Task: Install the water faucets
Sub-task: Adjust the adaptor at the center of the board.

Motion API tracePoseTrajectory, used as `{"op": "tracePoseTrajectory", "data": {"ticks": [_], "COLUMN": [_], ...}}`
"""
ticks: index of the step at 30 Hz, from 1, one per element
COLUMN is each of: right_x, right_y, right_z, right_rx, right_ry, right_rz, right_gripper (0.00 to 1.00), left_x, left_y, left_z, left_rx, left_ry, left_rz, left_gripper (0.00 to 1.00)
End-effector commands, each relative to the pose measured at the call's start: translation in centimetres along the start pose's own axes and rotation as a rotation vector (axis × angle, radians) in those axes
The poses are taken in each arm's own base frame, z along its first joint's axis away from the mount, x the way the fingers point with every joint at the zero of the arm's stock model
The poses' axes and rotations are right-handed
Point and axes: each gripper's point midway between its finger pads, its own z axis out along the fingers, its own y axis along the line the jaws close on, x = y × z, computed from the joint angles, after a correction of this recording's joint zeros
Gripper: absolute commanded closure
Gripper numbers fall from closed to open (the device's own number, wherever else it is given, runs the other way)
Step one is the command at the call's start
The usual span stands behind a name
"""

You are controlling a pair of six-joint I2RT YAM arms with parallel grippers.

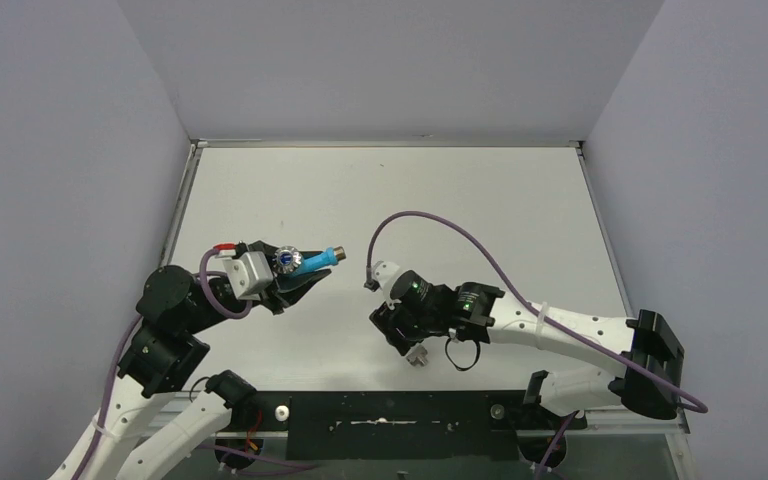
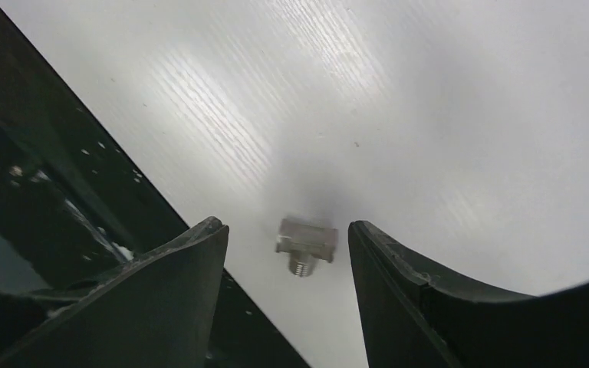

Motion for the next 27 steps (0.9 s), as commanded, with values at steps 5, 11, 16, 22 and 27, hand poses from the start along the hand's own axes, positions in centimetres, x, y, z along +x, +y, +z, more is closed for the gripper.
{"op": "tracePoseTrajectory", "data": {"ticks": [5, 11, 16, 22, 27], "right_x": [1.9, 2.9, 3.3, 3.8, 4.7], "right_y": [-3.1, -2.0, -2.8, -2.4, -2.5], "right_z": [-1.7, -2.9, -1.3, 0.4, 1.3], "right_rx": [-0.129, -0.3, -0.285, -0.357, -0.394], "right_ry": [0.02, -0.079, -0.139, -0.161, -0.135], "right_rz": [-0.72, -0.875, -0.98, -1.061, -1.135], "right_gripper": [0.43, 0.41, 0.4, 0.4, 0.4], "left_x": [-5.7, -6.1, -6.0, -5.9, -5.4], "left_y": [1.4, 1.1, 1.3, 1.1, 0.8], "left_z": [-3.2, -4.3, -5.0, -5.6, -5.4], "left_rx": [-0.147, -0.165, -0.198, -0.204, -0.186], "left_ry": [-0.06, -0.054, -0.051, -0.05, -0.035], "left_rz": [0.105, 0.098, 0.1, 0.097, 0.089], "left_gripper": [1.0, 1.0, 1.0, 1.0, 1.0]}}
